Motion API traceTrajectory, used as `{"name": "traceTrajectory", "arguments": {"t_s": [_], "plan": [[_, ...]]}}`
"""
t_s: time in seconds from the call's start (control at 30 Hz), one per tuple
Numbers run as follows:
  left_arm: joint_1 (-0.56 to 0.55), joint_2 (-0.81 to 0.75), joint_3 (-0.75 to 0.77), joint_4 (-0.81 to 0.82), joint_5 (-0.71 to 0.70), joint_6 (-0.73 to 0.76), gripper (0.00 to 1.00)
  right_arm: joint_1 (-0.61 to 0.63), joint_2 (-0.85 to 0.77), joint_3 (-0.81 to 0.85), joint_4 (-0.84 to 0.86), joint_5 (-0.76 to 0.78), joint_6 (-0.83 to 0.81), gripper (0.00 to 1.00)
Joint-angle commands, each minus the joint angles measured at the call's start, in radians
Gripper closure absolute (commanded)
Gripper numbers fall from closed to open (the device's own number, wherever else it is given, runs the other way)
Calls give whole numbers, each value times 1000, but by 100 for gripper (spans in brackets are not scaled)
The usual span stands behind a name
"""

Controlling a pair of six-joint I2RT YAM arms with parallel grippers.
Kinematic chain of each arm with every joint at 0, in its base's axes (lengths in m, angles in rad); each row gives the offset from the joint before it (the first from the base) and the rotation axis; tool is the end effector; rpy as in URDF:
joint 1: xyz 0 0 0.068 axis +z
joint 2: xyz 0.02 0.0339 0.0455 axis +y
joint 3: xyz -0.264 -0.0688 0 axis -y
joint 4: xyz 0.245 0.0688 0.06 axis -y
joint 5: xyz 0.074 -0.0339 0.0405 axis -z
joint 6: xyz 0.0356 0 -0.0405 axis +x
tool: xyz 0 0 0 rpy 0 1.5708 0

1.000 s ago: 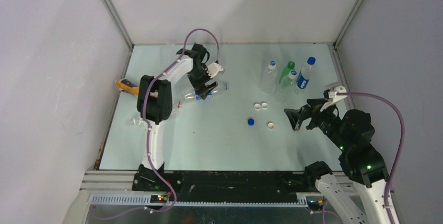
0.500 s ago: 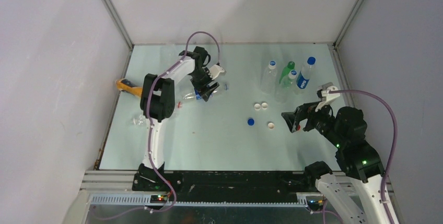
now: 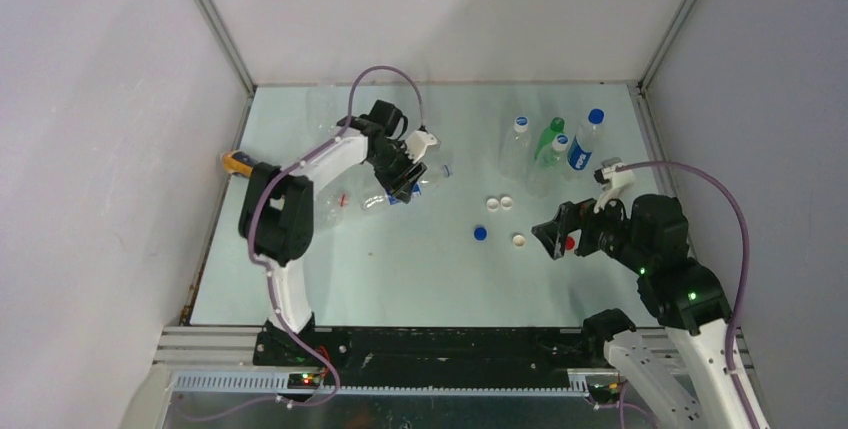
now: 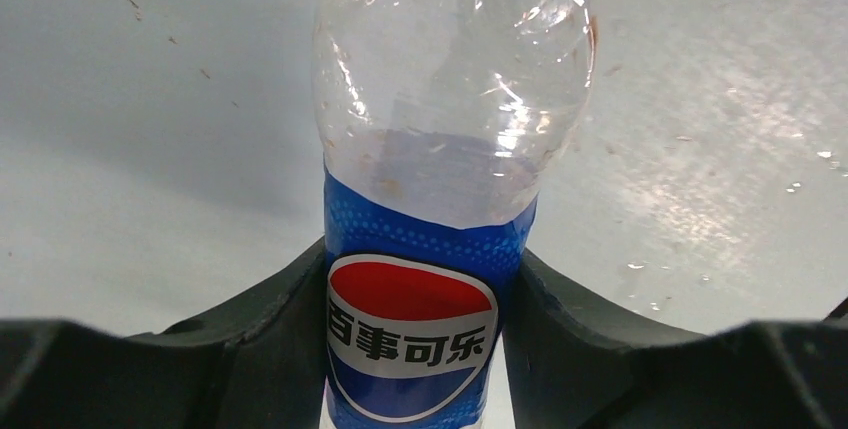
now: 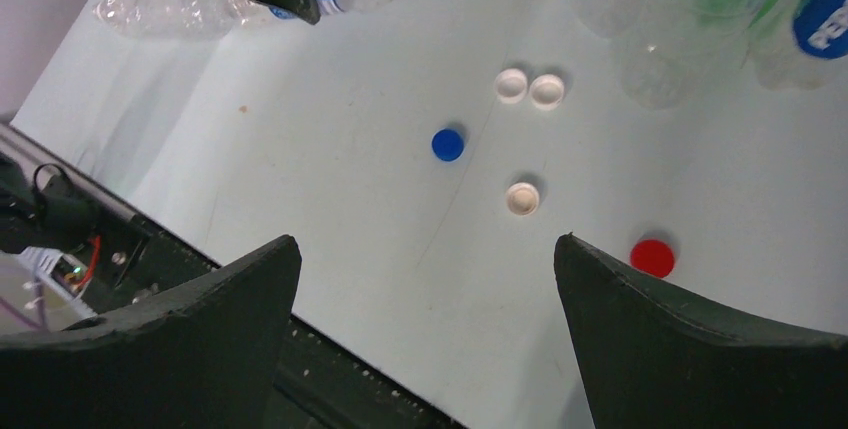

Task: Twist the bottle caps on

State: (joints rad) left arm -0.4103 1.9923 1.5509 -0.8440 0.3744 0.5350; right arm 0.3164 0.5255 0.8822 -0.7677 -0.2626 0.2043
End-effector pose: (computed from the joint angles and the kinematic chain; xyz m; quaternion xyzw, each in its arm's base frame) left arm 0.3665 -0.1736 0.2012 0.4663 0.8539 -0.1752 0.1509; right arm 0.0918 0.0398 0.3444 -0.1181 0.8240 0.2457 0.4967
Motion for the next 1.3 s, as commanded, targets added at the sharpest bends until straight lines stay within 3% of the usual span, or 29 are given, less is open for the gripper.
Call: {"name": "traceTrajectory", "arguments": {"t_s": [0.0,0.2,0.33,0.47,0.7,1.0,1.27], "plan": [[-28,-222,-152,147,38,-108,49,8,90,84,-77,-65,20,1],[-52,-516,-425,325,21,-237,50,156,203,88,-104,64,74,1],[-59,-697,-531,398,-7,-340,51,370,303,105,-112,267,122,1],[-59,-847,-594,428,-28,-428,51,461,463,152,-110,373,176,0],[-58,-1062,-687,523,-23,-524,53,470,558,134,25,351,200,1],[-59,-1317,-902,668,-15,-482,55,457,801,141,105,401,276,2],[-58,-1437,-942,633,-11,-331,52,459,1001,209,163,485,379,18]]}}
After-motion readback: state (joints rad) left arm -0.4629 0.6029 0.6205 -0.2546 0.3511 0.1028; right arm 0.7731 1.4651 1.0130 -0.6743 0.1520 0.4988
